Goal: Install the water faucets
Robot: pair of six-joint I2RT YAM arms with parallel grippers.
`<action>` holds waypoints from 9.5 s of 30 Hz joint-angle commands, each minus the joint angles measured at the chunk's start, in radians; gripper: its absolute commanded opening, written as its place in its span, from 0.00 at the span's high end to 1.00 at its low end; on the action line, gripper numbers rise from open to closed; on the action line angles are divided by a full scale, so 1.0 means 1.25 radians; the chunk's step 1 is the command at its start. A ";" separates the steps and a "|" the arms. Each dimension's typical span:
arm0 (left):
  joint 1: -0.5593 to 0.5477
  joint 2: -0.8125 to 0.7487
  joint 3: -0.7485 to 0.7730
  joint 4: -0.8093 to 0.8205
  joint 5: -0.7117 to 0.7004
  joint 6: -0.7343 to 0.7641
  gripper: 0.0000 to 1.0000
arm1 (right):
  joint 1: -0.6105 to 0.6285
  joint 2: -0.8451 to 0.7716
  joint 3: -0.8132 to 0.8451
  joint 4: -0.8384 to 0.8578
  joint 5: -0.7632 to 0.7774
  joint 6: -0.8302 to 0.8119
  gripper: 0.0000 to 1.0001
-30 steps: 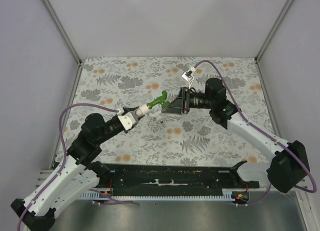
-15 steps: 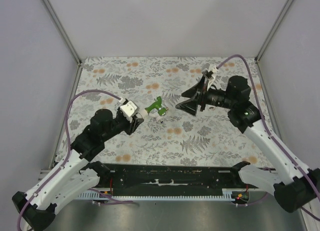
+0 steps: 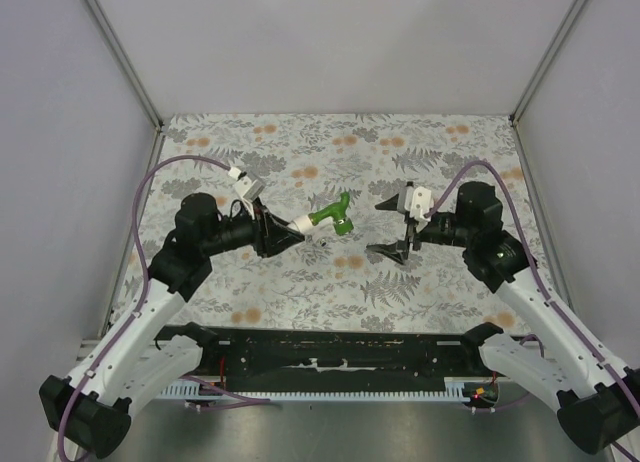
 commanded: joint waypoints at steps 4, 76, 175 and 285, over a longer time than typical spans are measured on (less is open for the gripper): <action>0.004 0.031 0.097 0.093 0.164 -0.128 0.98 | 0.016 0.025 -0.100 0.188 0.034 -0.154 0.08; 0.004 0.154 0.267 -0.272 0.240 0.117 0.98 | 0.086 0.020 -0.019 0.321 -0.030 0.178 0.68; -0.015 -0.126 -0.060 -0.013 -0.178 0.158 0.98 | 0.086 0.214 -0.260 0.993 0.136 0.791 0.02; -0.212 -0.061 -0.059 -0.057 -0.373 0.347 0.98 | -0.057 0.164 -0.225 0.516 0.146 0.532 0.02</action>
